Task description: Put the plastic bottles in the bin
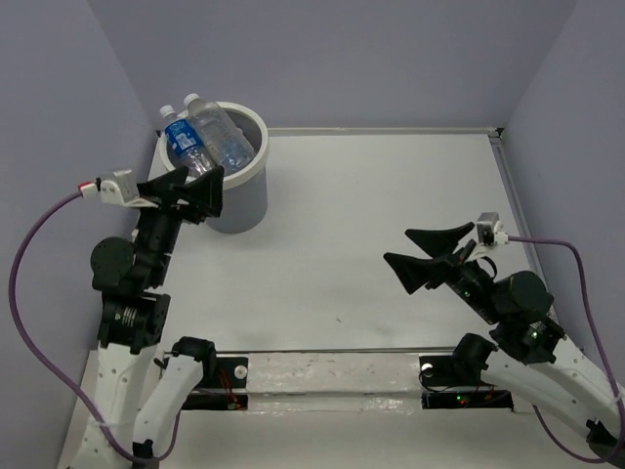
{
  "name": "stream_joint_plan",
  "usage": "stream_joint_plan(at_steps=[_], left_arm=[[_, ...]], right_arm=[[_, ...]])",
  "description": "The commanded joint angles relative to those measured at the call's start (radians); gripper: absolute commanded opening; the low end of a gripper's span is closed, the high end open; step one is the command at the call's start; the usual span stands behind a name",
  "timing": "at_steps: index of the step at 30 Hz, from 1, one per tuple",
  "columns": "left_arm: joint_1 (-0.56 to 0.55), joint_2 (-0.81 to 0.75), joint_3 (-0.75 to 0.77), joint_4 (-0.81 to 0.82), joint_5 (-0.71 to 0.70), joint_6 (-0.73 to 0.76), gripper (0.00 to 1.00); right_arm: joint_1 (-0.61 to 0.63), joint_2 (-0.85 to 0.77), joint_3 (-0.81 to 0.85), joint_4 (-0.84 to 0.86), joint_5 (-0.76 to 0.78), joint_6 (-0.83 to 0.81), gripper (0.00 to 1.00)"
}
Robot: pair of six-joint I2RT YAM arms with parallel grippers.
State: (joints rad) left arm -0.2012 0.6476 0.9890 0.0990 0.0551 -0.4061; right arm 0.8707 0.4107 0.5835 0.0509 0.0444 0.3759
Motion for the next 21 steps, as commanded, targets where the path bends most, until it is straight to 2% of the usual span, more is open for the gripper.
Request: stream_joint_plan(at_steps=[1, 6, 8, 14, 21], left_arm=[[-0.001, -0.178, -0.079, -0.036, 0.236, -0.037, 0.99], [-0.004, -0.379, -0.185, -0.136, 0.246, -0.033, 0.99], [-0.006, -0.401, -0.226, -0.162, 0.262, -0.037, 0.99], [-0.007, -0.428, -0.317, -0.107, 0.302, -0.060, 0.99], [-0.007, -0.437, -0.316, -0.107, 0.319, -0.051, 0.99]], right_arm=[[0.001, -0.052, 0.102, -0.140, 0.167, -0.071, 1.00], [0.001, -0.099, 0.110, -0.220, 0.406, -0.107, 1.00], [0.001, -0.110, 0.087, -0.230, 0.420, -0.088, 1.00], [0.001, -0.125, 0.055, -0.174, 0.289, -0.077, 1.00], [0.001, -0.098, 0.075, -0.118, 0.249, -0.104, 1.00]])
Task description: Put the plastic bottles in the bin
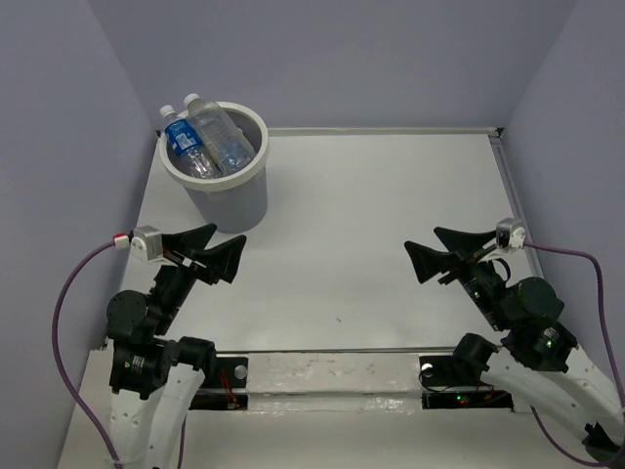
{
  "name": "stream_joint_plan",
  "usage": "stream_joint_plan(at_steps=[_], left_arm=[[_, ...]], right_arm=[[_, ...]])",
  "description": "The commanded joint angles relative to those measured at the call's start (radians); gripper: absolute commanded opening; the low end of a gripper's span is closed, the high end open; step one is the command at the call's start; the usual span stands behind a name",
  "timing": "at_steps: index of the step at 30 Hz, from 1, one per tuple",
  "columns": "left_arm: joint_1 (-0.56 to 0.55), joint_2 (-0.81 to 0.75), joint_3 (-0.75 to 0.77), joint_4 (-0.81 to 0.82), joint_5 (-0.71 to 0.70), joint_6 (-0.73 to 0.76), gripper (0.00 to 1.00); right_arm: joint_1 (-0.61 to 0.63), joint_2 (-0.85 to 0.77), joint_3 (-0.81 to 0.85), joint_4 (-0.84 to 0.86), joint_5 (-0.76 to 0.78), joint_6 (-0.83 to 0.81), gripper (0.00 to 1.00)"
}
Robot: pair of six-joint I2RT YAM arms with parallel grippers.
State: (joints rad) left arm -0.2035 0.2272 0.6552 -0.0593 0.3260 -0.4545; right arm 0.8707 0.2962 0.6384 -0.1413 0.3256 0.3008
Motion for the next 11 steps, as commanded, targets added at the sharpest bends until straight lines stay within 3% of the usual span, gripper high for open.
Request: stream_joint_plan(at_steps=[1, 11], left_arm=[[-0.005, -0.023, 0.018, 0.052, 0.050, 0.000, 0.99], [-0.005, -0.014, 0.043, 0.035, 0.013, -0.009, 0.99]], right_arm=[[0.001, 0.021, 0.020, 0.081, -0.033, -0.034, 1.00], [0.001, 0.041, 0.041, 0.109, -0.056, -0.040, 1.00]])
